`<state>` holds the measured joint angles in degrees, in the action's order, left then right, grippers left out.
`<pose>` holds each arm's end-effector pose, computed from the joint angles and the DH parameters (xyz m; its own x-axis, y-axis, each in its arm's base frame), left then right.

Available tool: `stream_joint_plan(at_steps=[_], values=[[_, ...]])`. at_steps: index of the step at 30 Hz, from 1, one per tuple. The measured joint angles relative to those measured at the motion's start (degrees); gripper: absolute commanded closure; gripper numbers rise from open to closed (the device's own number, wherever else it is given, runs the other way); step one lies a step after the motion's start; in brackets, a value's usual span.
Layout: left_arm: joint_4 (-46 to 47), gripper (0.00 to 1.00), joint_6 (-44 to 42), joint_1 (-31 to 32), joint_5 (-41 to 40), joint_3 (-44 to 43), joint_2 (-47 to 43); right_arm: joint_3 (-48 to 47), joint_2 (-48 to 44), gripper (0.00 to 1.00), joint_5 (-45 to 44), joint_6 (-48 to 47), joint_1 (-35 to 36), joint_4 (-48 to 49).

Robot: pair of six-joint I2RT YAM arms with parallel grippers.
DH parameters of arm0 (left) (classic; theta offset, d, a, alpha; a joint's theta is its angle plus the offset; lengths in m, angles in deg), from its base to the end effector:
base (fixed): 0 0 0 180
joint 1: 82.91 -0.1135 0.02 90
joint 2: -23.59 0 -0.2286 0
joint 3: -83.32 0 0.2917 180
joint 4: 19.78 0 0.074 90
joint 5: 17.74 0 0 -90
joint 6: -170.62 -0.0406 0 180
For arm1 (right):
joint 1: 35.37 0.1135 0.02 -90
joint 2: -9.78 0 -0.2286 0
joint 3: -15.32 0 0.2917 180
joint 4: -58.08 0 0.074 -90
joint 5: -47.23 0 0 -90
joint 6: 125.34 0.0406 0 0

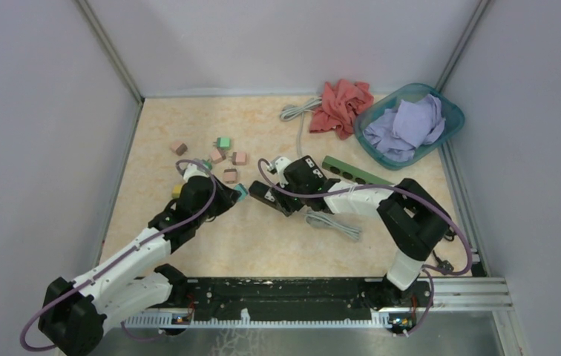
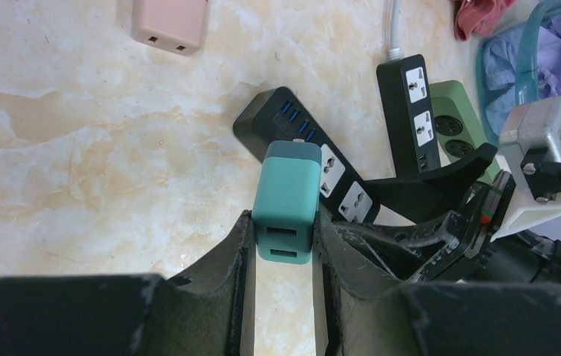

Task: Insert the plug
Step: Adjust the socket at the center of the board.

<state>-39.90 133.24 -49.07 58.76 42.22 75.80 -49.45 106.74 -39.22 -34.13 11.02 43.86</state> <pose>0.2239 -0.1387 0.1791 -0.5600 -0.5548 -0.6153 -0.1141 0.7872 -0.6060 0.2558 0.2722 0.1021 -0.5153 -0.5104 -0.6884 -0.7414 0.6684 0.0594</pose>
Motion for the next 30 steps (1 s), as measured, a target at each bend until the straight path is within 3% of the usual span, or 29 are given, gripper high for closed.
stream_joint_plan(at_steps=[4, 14, 17, 25, 30], values=[[-0.2, 1.00, 0.0, -0.3, 0.0, 0.0, 0.0, -0.6, 0.1, 0.67, -4.7, 3.8, 0.0, -0.6], [-2.4, 1.00, -0.8, -0.6, -0.1, -1.1, 1.0, -5.1, 3.1, 0.83, -12.0, 19.1, 0.0, -3.6], [-3.2, 1.00, -1.2, -0.9, -0.1, -2.8, 2.5, -7.5, 5.0, 0.78, -12.9, 24.2, 0.1, -4.0], [-4.0, 1.00, -2.8, -1.7, 1.0, -7.0, 7.6, -8.0, 5.2, 0.38, -13.8, 30.3, 1.7, -3.8], [-4.3, 1.00, -3.9, -1.9, 2.6, -8.3, 9.4, -7.7, 3.6, 0.32, -12.2, 29.4, 1.2, -4.5]])
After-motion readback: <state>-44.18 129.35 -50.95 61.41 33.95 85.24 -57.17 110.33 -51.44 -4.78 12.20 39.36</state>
